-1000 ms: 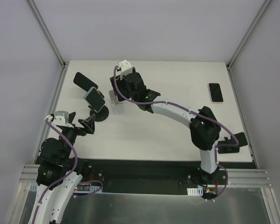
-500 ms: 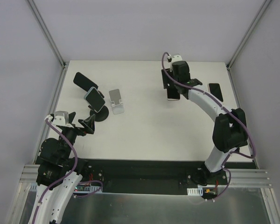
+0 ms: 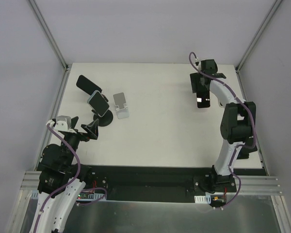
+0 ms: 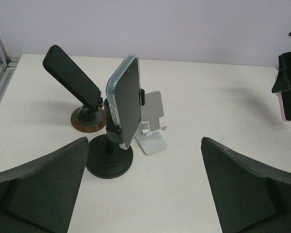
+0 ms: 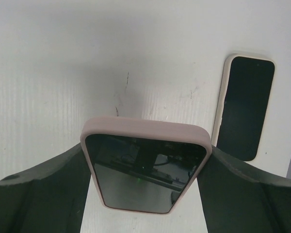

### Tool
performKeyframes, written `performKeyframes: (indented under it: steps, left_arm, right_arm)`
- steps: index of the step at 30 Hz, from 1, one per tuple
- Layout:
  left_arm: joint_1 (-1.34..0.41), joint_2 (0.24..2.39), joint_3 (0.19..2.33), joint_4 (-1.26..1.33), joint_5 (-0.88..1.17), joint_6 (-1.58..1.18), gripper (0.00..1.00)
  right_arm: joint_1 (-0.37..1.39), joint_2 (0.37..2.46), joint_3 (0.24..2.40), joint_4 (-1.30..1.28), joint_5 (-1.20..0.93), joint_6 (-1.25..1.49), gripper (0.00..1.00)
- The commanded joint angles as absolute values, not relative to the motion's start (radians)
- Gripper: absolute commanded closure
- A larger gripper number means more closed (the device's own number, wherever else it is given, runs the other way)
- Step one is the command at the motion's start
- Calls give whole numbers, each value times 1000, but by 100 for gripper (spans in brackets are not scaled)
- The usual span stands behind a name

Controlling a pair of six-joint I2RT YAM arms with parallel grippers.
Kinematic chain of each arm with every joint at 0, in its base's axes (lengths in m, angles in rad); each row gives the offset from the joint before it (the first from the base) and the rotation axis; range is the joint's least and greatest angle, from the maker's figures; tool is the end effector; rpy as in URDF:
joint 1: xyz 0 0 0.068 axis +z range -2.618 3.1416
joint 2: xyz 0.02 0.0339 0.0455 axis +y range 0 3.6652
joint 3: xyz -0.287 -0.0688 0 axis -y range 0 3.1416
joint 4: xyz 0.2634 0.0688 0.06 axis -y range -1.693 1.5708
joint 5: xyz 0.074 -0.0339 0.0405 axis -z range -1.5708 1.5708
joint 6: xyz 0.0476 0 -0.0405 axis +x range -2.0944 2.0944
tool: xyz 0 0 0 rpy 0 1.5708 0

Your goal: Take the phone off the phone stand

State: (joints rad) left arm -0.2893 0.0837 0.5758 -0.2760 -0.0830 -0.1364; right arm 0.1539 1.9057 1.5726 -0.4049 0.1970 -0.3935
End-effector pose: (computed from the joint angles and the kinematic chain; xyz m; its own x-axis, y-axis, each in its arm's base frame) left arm 0.0552 -0.0123 0.3409 0.1755 -0.1936 -0.9653 0.2327 0.9608 -0.1504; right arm 0.4680 0.0632 0.2739 -0.6113 -0.4753 -0.6328 -0.2616 0.8760 -0.4053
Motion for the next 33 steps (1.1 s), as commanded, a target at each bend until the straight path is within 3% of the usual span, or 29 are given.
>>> performKeyframes:
  steps: [1,9,18,24,29,33]
  left_arm:
    - [-301,89,595,-253,-84,-110,1]
    - [-302,107,595,-253,-83,-107,1]
    - [-296,117,595,-253,-84,-101,1]
    - [-287,127,597,-253,-80,-103,1]
    - [-281,132,595,-253,-77,-103,1]
    - [-278,137,597,-253,-74,-103,1]
  right_arm:
    - [111,1980,1681,-437,121,-456,90]
    - [54,2094,1776,-460,78,-477,88]
    - [31,2190,1835,-483,109,-494,72]
    - [20,2249,1890,-489,132,-497,55]
    - [11,2281,1930,-500,115,-480,50]
    - [12,2298,1942,-518,130,-462,41]
